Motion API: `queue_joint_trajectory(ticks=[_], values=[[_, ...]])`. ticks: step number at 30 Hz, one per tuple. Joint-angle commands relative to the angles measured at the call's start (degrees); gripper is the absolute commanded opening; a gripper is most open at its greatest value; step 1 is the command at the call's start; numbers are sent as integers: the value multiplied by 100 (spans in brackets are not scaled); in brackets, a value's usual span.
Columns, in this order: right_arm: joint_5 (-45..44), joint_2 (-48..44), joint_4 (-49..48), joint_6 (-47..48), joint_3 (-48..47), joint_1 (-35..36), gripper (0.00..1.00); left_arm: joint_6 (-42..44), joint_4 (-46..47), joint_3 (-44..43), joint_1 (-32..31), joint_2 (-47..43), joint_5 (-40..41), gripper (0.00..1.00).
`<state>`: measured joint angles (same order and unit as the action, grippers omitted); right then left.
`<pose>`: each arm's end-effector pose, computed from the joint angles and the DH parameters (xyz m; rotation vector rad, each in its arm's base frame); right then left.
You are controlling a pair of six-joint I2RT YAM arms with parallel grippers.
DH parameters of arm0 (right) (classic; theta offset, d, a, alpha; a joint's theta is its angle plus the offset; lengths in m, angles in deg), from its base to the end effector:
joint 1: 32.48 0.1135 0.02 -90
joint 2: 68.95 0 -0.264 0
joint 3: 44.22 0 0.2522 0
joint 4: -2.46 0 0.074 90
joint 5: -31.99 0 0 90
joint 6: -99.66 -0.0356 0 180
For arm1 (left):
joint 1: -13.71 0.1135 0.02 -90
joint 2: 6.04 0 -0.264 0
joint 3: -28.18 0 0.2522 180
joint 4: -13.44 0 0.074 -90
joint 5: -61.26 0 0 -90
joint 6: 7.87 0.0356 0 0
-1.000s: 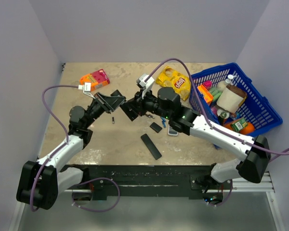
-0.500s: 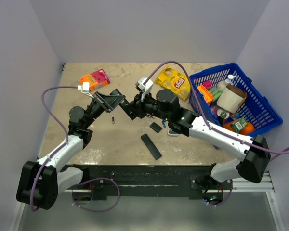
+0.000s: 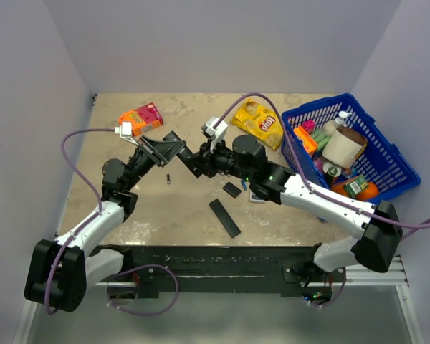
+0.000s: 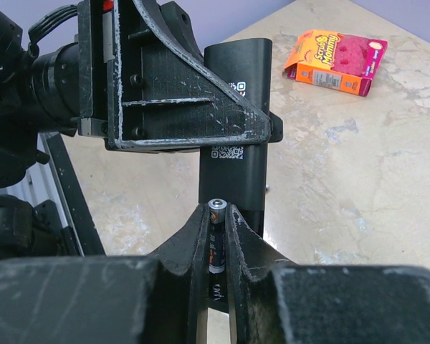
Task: Load the batteries into the remote control
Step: Load the battery into the remote control.
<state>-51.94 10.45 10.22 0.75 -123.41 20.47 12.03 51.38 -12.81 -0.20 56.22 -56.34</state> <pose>0.1970 0.2672 0.3569 -0.7476 1.6284 0.8815 0.2224 -0.0721 0.2859 -0.2541 1.4656 -1.5276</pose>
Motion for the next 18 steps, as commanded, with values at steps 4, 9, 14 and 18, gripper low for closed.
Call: queue_joint_trajectory(ticks=[4,9,14,18], values=[[158,-73,-156,117,4,23,13,-188,402,-125,-15,-82,88,0],[246,-73,-77,126,21,31,13,-249,437,-99,-15,-65,158,0],[246,-108,-15,135,92,40,14,-337,507,-108,-15,-65,245,0],[220,-117,55,170,109,40,15,-407,595,-99,-15,-47,325,0]])
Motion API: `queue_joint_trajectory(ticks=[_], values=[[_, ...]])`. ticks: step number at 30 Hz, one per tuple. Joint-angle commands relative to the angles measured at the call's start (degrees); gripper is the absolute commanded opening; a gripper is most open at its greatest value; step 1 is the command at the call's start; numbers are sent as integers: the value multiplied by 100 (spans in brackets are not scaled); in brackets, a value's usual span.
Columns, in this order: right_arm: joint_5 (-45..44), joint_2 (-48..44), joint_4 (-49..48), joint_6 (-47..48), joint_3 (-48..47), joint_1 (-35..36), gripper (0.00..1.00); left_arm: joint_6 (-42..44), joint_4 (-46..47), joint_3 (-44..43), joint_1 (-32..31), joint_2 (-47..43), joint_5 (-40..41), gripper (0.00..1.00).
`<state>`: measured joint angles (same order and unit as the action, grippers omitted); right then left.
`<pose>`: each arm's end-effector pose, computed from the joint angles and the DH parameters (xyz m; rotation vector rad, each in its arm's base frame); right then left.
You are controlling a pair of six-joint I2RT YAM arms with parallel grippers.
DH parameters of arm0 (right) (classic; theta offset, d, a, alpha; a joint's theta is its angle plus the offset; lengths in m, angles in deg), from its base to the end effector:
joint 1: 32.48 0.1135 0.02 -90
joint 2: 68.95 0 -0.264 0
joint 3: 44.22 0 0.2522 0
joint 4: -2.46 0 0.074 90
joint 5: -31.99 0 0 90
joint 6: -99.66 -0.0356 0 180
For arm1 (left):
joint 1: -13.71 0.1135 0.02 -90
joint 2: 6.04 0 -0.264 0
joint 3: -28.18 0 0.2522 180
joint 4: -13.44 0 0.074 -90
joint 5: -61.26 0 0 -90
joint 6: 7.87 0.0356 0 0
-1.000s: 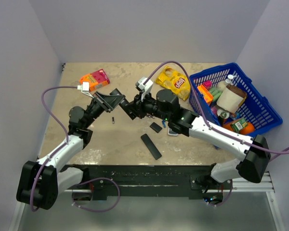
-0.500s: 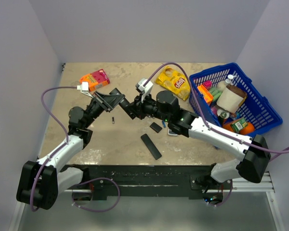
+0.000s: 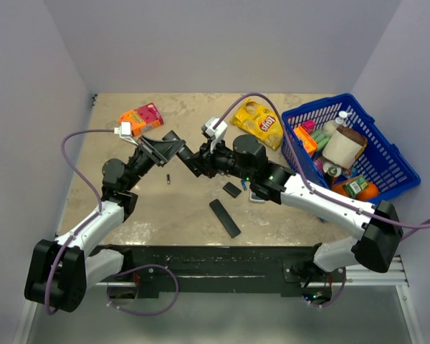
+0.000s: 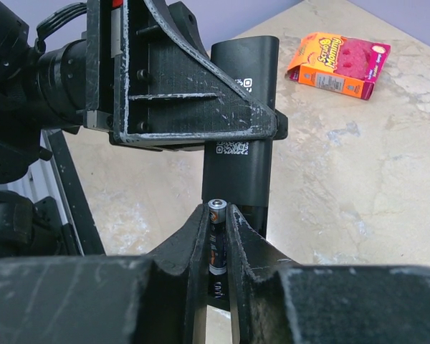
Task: Load the batteries into the remote control
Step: Load the battery into the remote control.
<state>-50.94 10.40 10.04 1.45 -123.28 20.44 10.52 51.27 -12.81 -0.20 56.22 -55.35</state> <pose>0.1965 0.2673 0.3567 -0.7691 1.6171 0.8874 0.2229 -0.0716 0.2858 -0.2909 1.4610 -1.5390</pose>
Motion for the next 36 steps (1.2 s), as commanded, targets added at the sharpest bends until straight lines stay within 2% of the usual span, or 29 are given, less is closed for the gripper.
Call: queue_joint_trajectory(ticks=[1,12,19,36], values=[[119,-122,99,109,96,42,16,-257,615,-108,-15,-47,244,0],[22,-174,187,144,175,42,20,-257,624,-125,-15,-12,288,0],[-39,-139,204,144,114,42,31,-186,536,-108,-15,-12,209,0],[-338,-174,459,249,-185,34,45,-81,457,-55,-15,-30,86,0]])
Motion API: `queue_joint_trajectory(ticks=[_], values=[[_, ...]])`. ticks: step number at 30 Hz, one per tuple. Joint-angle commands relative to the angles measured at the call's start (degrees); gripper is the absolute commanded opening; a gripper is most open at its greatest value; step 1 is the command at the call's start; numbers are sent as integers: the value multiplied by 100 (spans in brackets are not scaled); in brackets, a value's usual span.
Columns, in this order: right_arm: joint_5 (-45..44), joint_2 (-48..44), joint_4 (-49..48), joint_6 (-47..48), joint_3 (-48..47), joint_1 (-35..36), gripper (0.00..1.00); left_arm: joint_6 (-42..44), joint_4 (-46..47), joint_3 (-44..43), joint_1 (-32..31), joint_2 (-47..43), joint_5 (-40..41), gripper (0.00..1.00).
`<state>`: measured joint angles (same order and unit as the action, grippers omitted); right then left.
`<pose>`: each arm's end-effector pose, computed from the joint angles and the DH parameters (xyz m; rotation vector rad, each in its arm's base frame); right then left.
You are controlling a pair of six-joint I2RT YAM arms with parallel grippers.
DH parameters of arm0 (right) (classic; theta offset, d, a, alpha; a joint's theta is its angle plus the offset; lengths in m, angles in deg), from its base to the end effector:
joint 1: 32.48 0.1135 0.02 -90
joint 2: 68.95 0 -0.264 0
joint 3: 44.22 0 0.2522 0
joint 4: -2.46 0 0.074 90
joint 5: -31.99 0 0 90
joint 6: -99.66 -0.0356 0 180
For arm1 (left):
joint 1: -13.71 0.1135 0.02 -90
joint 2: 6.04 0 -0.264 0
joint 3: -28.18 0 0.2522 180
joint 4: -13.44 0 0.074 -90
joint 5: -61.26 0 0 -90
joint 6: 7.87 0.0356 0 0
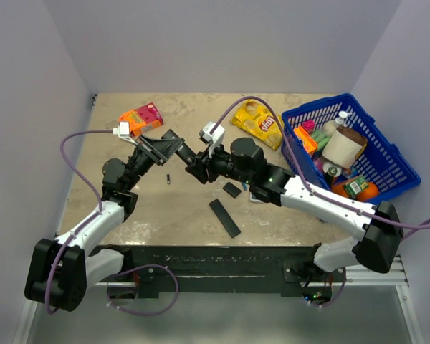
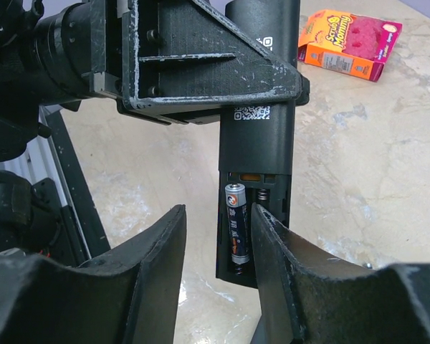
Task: Load the batteries into the remote control
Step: Load the battery into the remote control.
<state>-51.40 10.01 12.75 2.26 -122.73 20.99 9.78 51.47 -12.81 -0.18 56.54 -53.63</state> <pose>0.1926 0.2669 0.3503 -0.8002 1.6573 0.8627 0.2244 -0.0709 0.2851 -0.3287 1.4487 -1.5322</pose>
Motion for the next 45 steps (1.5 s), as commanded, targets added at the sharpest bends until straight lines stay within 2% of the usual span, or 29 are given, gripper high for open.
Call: queue_joint_trajectory(ticks=[1,25,29,37,41,45], values=[[-301,-135,206,177,-257,-12,46,-6,446,-55,-9,-62,-95,0],[-459,-311,540,256,-600,-12,50,11,323,-46,-17,-80,-139,0],[-512,-425,627,528,-758,-12,58,90,130,-116,-17,-89,-192,0],[401,-740,1084,2399,-926,-21,66,143,-186,-257,-9,-89,-341,0],[1218,-1075,1172,3942,-636,-21,67,213,-371,-389,-8,-45,-482,0],[1457,-1190,1198,4553,-451,-21,68,248,-442,-494,-17,-1,-701,0]])
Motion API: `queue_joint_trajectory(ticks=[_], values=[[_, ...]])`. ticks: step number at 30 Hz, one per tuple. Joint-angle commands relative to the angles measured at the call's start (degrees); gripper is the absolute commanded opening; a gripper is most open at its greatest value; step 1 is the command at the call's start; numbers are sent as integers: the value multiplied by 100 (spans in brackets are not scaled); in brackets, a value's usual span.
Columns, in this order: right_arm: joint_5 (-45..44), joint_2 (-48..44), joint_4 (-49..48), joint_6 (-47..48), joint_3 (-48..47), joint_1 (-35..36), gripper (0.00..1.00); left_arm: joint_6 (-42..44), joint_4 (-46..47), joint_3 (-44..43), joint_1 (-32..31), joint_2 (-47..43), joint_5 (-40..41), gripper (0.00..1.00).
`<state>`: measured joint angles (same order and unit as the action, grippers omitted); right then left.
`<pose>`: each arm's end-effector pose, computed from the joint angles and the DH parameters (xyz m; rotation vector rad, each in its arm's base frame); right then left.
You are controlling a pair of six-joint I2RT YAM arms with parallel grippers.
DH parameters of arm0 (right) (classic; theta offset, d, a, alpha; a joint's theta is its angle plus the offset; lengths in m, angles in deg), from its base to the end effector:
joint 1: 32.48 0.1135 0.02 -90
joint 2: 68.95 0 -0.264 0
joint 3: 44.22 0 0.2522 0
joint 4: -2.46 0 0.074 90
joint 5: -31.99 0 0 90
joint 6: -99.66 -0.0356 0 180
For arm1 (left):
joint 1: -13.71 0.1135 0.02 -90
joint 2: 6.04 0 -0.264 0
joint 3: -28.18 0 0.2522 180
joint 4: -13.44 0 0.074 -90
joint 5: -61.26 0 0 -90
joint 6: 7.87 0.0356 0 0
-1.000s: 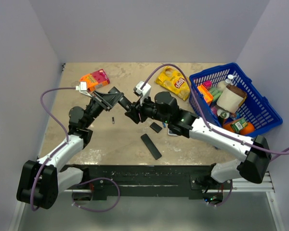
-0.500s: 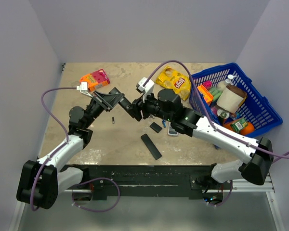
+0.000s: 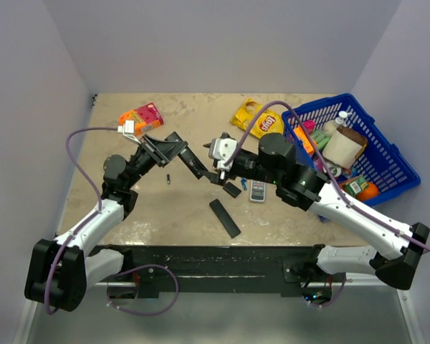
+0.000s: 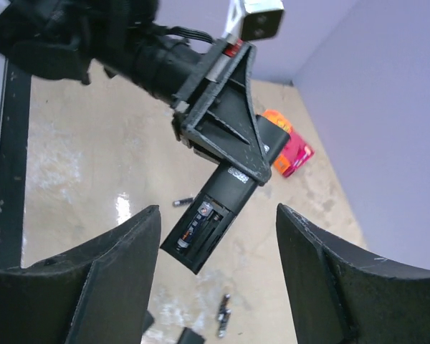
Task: Load the batteries into the remote control
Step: Load the battery into the remote control.
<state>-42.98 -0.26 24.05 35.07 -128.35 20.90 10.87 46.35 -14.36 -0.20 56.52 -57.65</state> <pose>0.1566 0.2262 0.4150 -1.2321 1.1836 0.5854 0.2267 -0.0739 0.2849 -0.2923 1.5393 -1.5486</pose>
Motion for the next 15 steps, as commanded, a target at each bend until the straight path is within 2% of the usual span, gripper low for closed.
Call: queue_joint_trajectory(ticks=[1,5,15], values=[[659,-110,191,1395,-2,-12,68,130,26,-365,-15,27,-335,0],[913,311,999,1905,-381,-12,66,148,-97,-515,-15,142,-546,0],[1319,751,1115,2109,-662,-21,55,236,-123,-700,-15,203,-950,0]])
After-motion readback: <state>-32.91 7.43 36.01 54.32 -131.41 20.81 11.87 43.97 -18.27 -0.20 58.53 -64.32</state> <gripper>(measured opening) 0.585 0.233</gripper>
